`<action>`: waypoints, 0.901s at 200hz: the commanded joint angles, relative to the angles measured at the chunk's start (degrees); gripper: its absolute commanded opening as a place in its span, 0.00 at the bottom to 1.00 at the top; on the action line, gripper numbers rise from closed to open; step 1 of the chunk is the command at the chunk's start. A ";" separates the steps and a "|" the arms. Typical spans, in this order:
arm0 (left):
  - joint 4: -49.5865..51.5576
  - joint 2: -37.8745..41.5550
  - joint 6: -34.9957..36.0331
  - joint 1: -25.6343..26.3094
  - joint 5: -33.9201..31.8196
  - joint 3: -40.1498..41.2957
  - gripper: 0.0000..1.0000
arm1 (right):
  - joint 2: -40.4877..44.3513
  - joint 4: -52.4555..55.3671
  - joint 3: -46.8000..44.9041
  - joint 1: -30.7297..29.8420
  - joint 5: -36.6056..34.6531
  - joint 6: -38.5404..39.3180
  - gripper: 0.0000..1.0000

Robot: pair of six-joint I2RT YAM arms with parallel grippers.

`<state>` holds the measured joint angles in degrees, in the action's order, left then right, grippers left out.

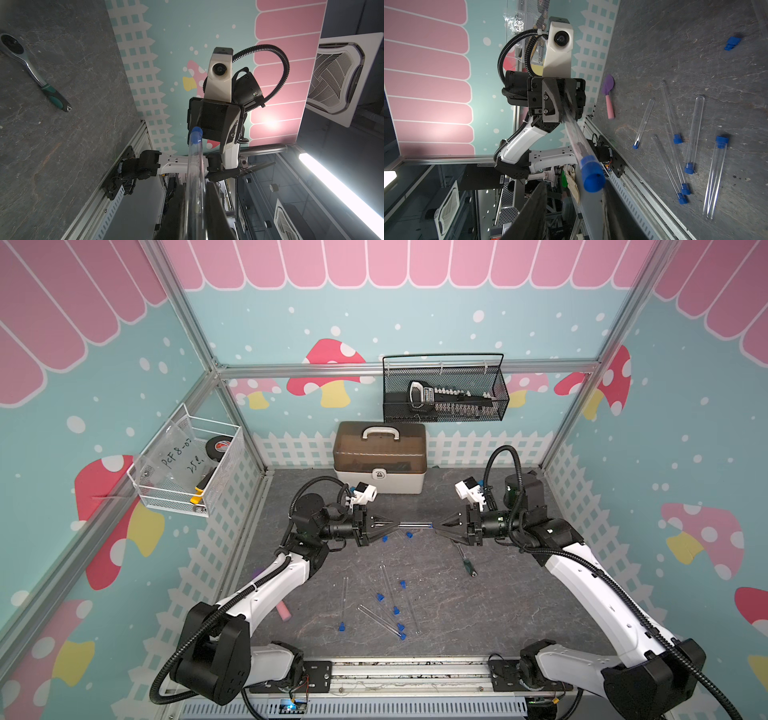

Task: Remove stoppers from test tubes
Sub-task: Open the stopper on the test tube.

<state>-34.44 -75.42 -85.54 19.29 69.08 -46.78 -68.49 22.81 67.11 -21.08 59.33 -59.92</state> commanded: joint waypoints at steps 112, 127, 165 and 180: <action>-4.46 -1.20 -3.41 2.03 0.93 -2.13 0.00 | -0.21 -5.86 -1.07 -0.51 0.42 -0.81 0.29; -3.93 -1.21 -2.77 1.57 0.99 -2.19 0.00 | -0.32 -6.01 -0.93 -0.53 0.91 -1.03 0.31; -3.97 -1.71 -2.63 0.23 0.57 -2.87 0.00 | 0.21 -6.02 -1.53 -0.48 1.26 -1.21 0.43; -3.97 -1.90 -2.75 0.11 0.70 -3.13 0.00 | 0.31 -6.02 -1.46 -0.46 1.40 -1.24 0.43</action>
<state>-37.15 -76.49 -87.68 19.79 69.19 -47.83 -68.62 18.35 66.13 -21.17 59.66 -61.08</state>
